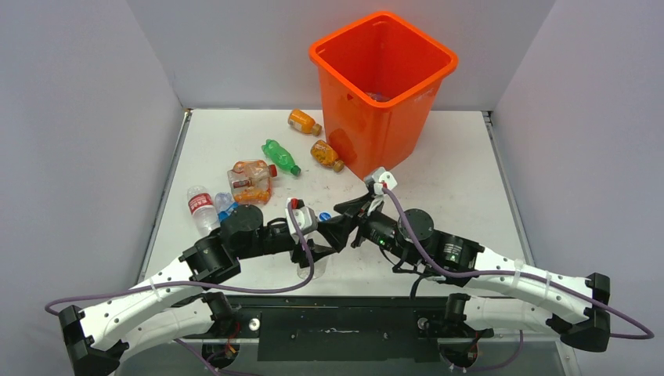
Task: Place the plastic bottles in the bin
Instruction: Place the plastic bottle in the trash bin, then pick up the plastic bottle from the corner of the board.
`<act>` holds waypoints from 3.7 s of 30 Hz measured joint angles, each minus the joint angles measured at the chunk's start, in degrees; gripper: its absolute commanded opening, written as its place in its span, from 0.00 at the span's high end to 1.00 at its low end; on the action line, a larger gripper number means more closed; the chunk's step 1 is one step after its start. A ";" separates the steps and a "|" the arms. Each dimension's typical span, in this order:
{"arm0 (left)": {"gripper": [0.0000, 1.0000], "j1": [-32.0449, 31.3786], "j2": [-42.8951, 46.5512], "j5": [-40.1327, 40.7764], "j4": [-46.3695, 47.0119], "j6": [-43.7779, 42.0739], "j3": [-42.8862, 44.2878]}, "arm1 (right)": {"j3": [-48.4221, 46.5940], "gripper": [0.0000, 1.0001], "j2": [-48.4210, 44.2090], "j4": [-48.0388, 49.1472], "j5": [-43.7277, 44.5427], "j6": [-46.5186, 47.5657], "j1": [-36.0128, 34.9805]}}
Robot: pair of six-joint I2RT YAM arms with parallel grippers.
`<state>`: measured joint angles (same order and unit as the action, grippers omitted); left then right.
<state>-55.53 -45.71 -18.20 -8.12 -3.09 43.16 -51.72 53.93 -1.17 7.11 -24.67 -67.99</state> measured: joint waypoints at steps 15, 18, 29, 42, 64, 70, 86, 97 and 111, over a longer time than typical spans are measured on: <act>0.02 -0.26 0.76 2.32 -0.20 0.42 -1.90 | -0.24 0.95 2.16 0.55 -1.53 -1.42 -0.74; 0.04 -0.42 2.51 3.04 1.38 0.44 -3.04 | -1.29 0.95 2.23 -1.60 -0.92 -0.94 -0.70; 0.04 -0.13 14.38 13.42 12.48 0.85 -11.56 | -39.52 0.95 8.41 -14.03 11.52 15.02 -0.68; 0.04 0.50 15.21 21.46 14.40 0.66 -14.23 | -61.18 0.95 27.28 6.49 25.27 29.00 25.24; 0.04 0.50 14.32 26.14 13.94 -0.63 -14.23 | -68.54 0.00 52.94 9.01 12.52 5.33 50.53; 0.04 0.50 13.97 27.02 13.94 -0.61 -14.23 | -69.18 0.00 50.45 7.50 9.86 5.14 46.86; 0.04 0.61 14.25 33.24 13.05 -0.11 -14.21 | -8.07 0.02 -8.35 -4.46 2.21 -3.54 35.58; 0.04 0.61 12.31 30.67 12.15 0.44 -14.19 | 2.86 0.00 4.57 -33.27 0.81 -3.37 35.54; 0.04 -0.39 -4.85 25.00 17.49 24.24 -10.38 | 8.55 0.00 -4.57 -38.38 4.31 -16.48 33.86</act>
<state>-55.92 -50.57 6.81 9.37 21.15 32.77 -43.18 49.36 -39.55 11.42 -41.15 -34.13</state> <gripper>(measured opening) 0.961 0.998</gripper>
